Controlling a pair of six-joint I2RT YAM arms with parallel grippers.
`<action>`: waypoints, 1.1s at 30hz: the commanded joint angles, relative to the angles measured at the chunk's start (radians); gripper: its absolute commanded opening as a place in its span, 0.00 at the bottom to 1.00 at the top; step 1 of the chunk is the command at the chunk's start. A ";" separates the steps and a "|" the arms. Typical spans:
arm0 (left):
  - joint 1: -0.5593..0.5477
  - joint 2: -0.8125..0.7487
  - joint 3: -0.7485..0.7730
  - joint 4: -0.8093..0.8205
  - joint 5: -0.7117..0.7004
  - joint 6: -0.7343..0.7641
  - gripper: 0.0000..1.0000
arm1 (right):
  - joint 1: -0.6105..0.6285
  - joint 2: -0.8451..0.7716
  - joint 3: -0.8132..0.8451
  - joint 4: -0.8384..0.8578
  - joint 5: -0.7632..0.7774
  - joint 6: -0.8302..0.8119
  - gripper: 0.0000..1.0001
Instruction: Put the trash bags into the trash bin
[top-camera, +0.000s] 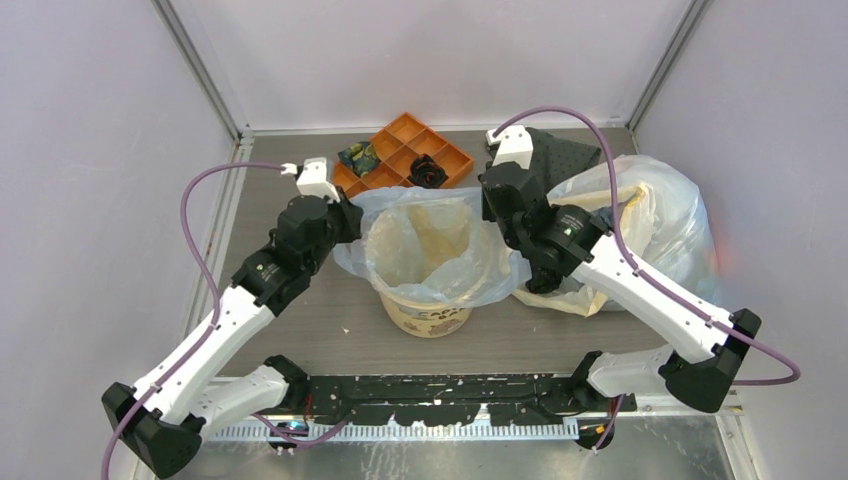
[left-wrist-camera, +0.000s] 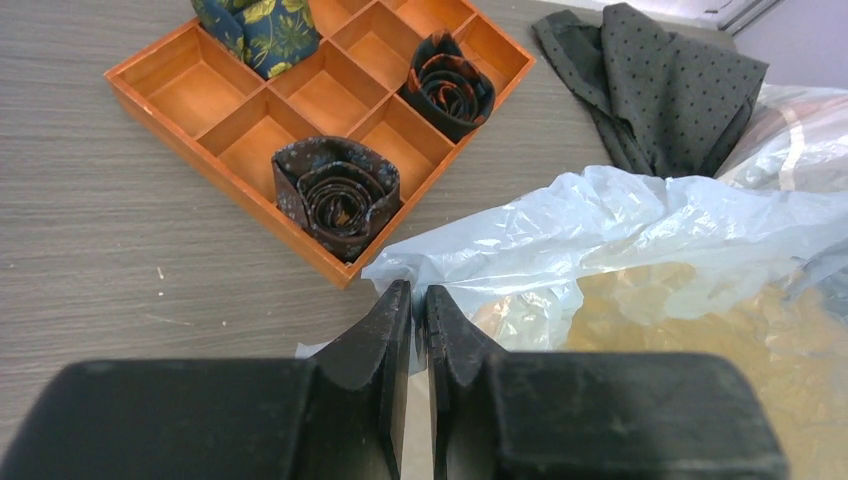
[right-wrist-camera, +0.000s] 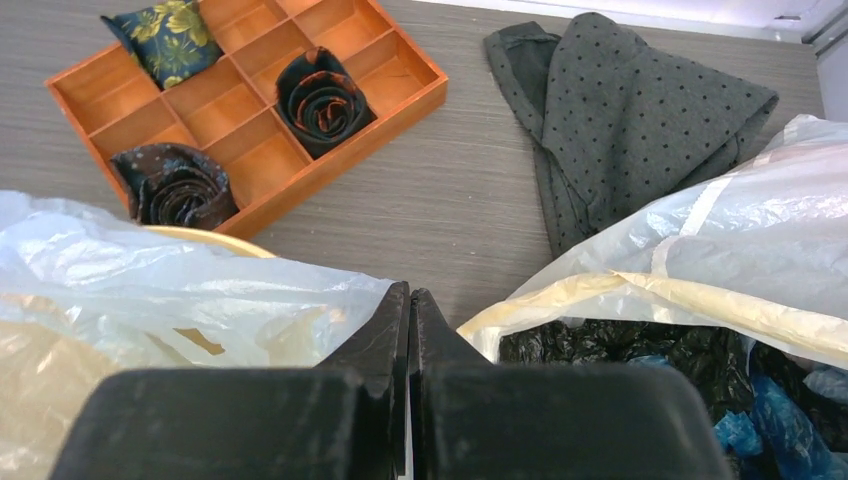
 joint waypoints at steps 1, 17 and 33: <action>-0.002 0.014 -0.003 0.109 -0.030 0.008 0.13 | -0.035 0.029 -0.018 0.080 0.012 0.051 0.01; -0.002 0.088 -0.047 0.123 -0.011 0.003 0.13 | -0.099 0.106 -0.073 0.075 -0.064 0.140 0.01; -0.001 0.078 -0.058 0.208 -0.029 0.032 0.15 | -0.121 0.073 -0.153 0.140 -0.262 0.207 0.01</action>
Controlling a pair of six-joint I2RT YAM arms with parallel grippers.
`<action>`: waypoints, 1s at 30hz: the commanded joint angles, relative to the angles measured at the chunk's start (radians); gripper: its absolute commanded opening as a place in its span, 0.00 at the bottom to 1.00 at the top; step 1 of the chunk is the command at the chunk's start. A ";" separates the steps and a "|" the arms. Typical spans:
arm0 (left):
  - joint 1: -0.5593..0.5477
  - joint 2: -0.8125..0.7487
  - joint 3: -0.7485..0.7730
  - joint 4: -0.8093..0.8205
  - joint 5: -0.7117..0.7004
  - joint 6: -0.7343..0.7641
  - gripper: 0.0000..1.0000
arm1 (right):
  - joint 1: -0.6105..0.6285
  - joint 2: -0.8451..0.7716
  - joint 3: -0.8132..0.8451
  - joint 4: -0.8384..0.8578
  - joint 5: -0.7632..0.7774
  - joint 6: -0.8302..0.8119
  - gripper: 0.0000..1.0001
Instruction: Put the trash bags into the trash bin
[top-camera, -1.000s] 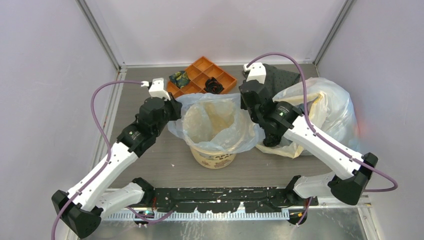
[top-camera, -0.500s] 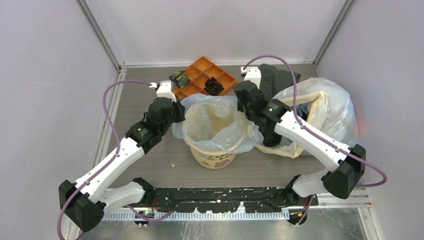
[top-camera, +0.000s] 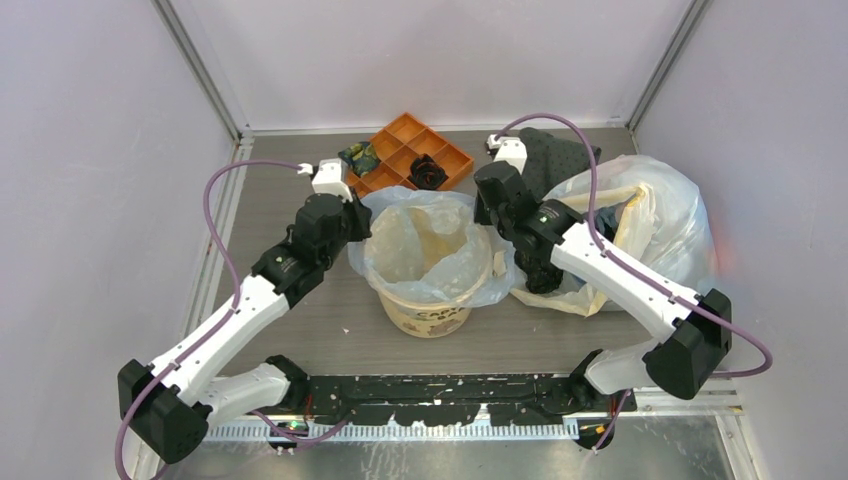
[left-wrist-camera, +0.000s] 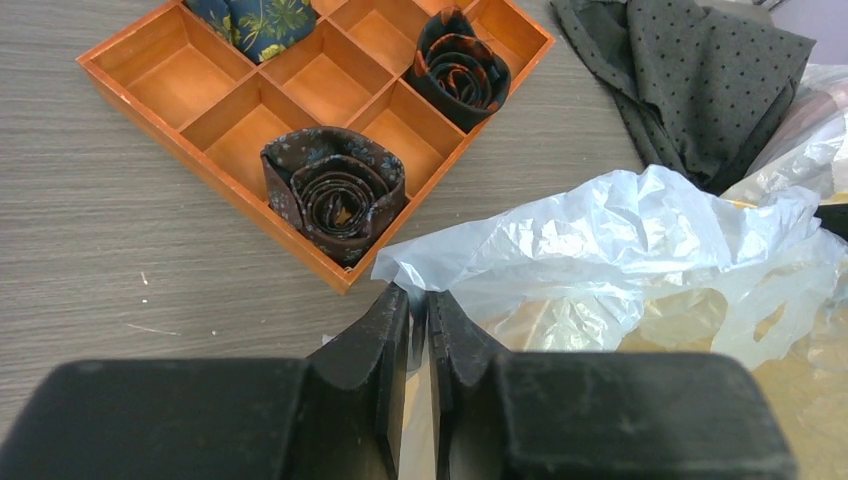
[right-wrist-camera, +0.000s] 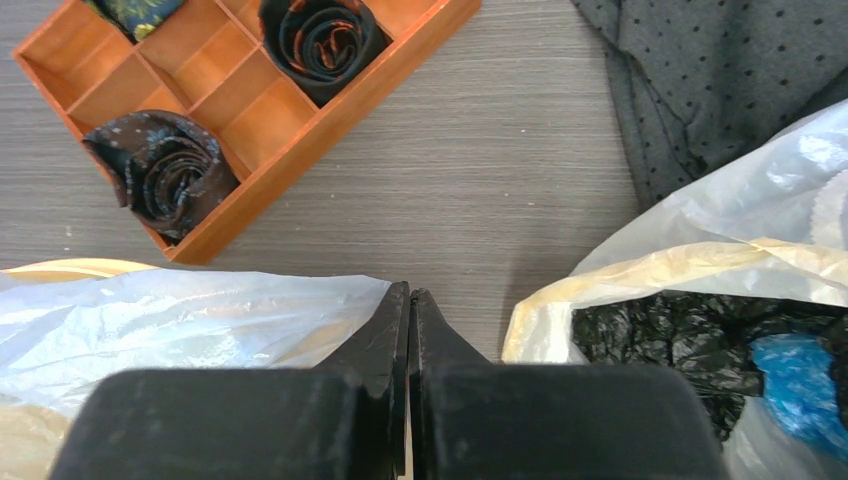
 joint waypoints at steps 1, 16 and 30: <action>-0.002 -0.022 -0.017 0.115 -0.038 0.026 0.15 | 0.004 -0.040 -0.047 0.073 -0.096 0.026 0.01; -0.002 -0.056 -0.036 0.211 -0.081 0.128 0.22 | 0.004 -0.125 -0.105 0.153 -0.057 0.034 0.01; 0.000 0.034 -0.037 0.202 -0.038 0.111 0.16 | 0.004 -0.057 -0.139 0.119 -0.056 0.082 0.01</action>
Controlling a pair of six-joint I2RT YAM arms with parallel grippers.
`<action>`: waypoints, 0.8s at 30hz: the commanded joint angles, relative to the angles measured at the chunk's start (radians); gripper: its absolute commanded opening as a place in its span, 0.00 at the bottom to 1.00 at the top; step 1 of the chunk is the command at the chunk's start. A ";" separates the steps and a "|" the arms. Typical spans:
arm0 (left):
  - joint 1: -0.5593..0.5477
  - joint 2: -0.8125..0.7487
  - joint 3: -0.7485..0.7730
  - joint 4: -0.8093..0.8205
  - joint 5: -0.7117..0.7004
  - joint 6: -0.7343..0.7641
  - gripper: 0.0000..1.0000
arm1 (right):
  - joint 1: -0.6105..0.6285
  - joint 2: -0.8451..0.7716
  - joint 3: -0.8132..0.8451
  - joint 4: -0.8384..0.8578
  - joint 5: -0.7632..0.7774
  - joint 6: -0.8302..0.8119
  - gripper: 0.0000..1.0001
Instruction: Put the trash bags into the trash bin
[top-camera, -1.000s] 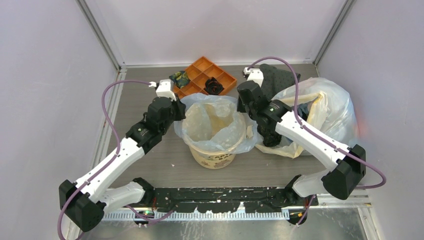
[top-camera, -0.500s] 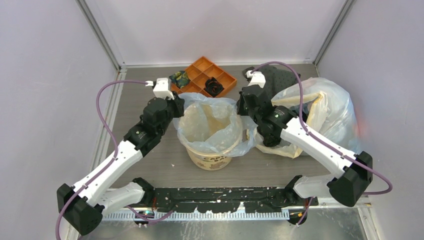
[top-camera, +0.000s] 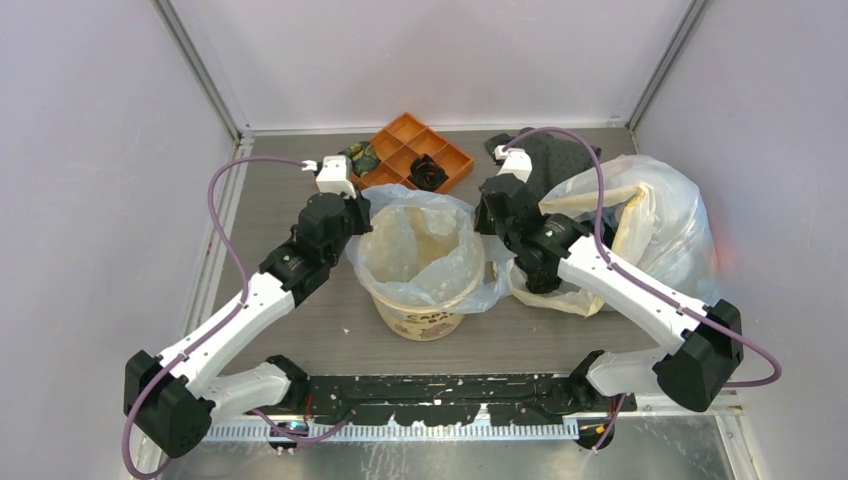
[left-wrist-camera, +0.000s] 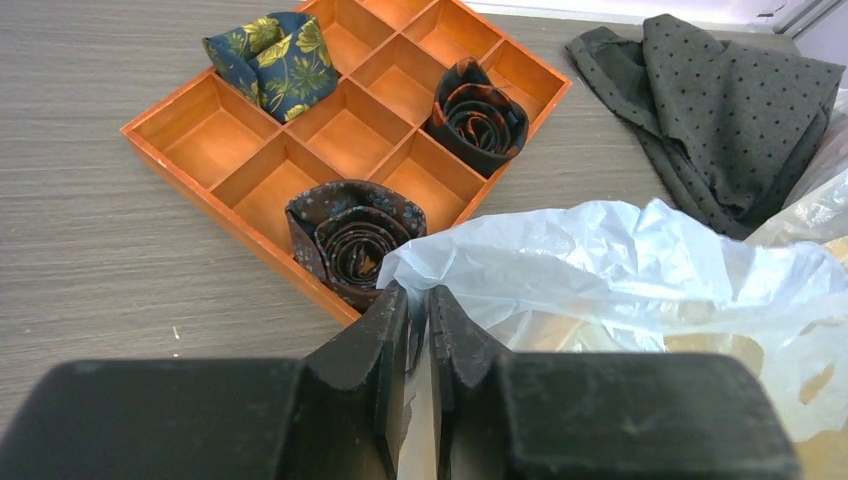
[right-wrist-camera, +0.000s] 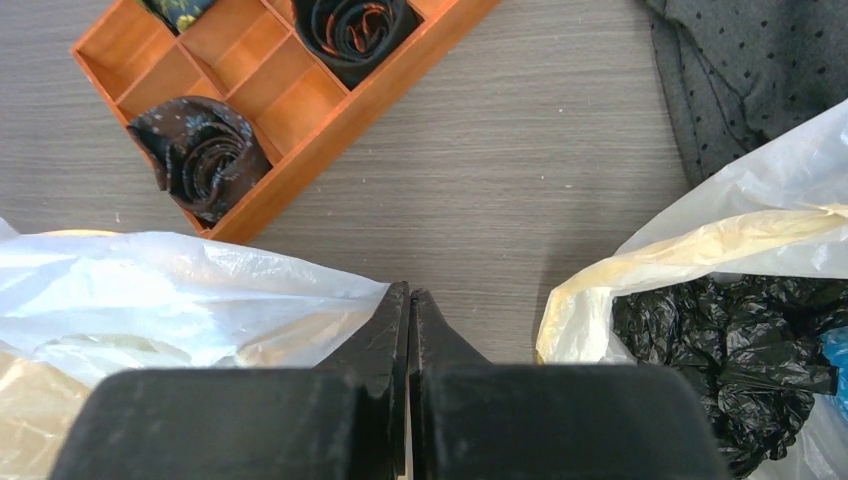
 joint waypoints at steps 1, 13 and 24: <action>0.000 0.005 0.007 0.036 0.012 0.000 0.17 | 0.003 0.033 -0.017 0.010 0.000 0.025 0.01; 0.000 0.027 -0.014 -0.016 -0.020 -0.031 0.01 | 0.005 -0.036 -0.031 0.014 -0.025 0.037 0.01; 0.018 0.035 -0.009 -0.112 0.014 -0.065 0.01 | 0.002 -0.083 -0.020 0.036 -0.046 0.035 0.01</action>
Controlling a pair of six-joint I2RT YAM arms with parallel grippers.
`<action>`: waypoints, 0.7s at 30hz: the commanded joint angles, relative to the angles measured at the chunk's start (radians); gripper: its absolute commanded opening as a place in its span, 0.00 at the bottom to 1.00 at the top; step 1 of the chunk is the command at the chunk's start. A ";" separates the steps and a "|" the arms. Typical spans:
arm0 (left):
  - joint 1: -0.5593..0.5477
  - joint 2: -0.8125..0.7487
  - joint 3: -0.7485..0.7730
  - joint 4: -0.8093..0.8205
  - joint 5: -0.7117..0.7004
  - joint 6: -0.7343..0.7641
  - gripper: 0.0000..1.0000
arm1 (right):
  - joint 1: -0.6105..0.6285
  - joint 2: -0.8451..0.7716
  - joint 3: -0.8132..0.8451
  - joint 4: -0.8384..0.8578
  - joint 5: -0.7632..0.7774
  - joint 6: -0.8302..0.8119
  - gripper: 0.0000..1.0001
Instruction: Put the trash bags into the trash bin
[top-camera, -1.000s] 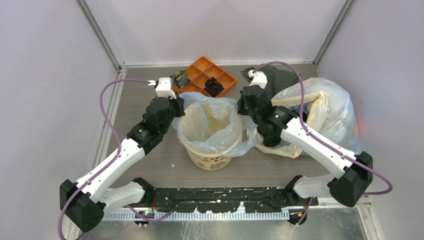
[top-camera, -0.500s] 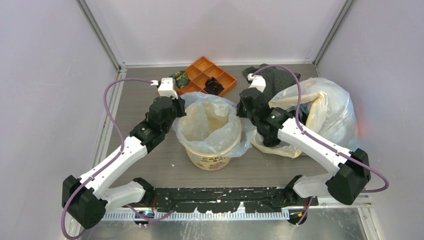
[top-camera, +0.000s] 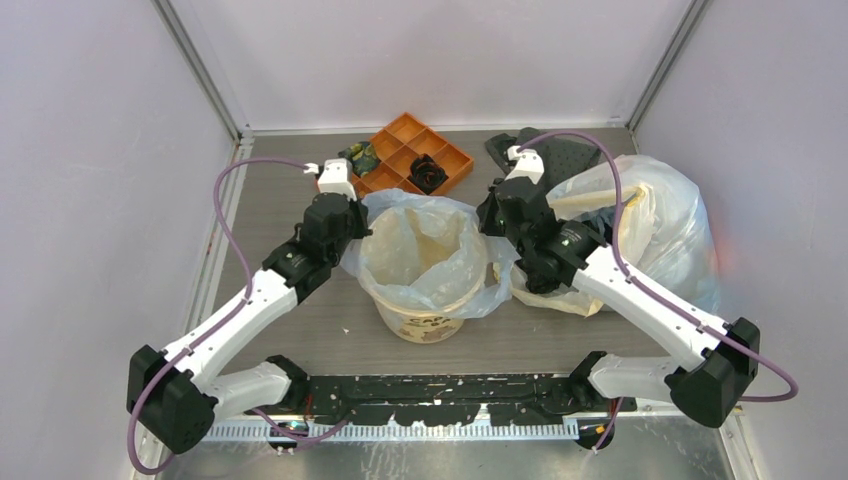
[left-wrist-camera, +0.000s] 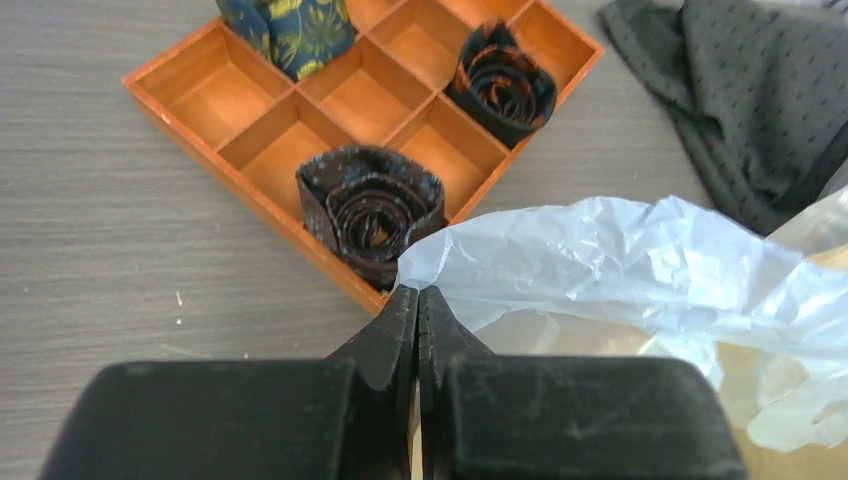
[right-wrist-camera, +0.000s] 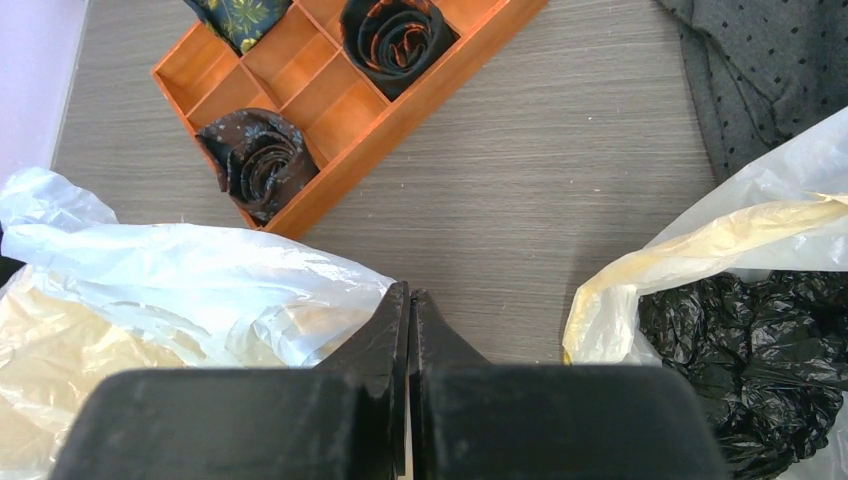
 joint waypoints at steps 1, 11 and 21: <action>0.006 0.007 -0.002 -0.079 0.023 -0.016 0.01 | 0.002 0.014 0.016 0.022 -0.001 -0.001 0.01; 0.014 0.011 0.060 -0.043 0.115 -0.004 0.03 | -0.002 0.047 -0.052 0.070 -0.055 0.049 0.01; 0.014 0.070 0.065 -0.045 0.162 -0.025 0.04 | -0.002 -0.009 -0.138 0.091 -0.094 0.089 0.01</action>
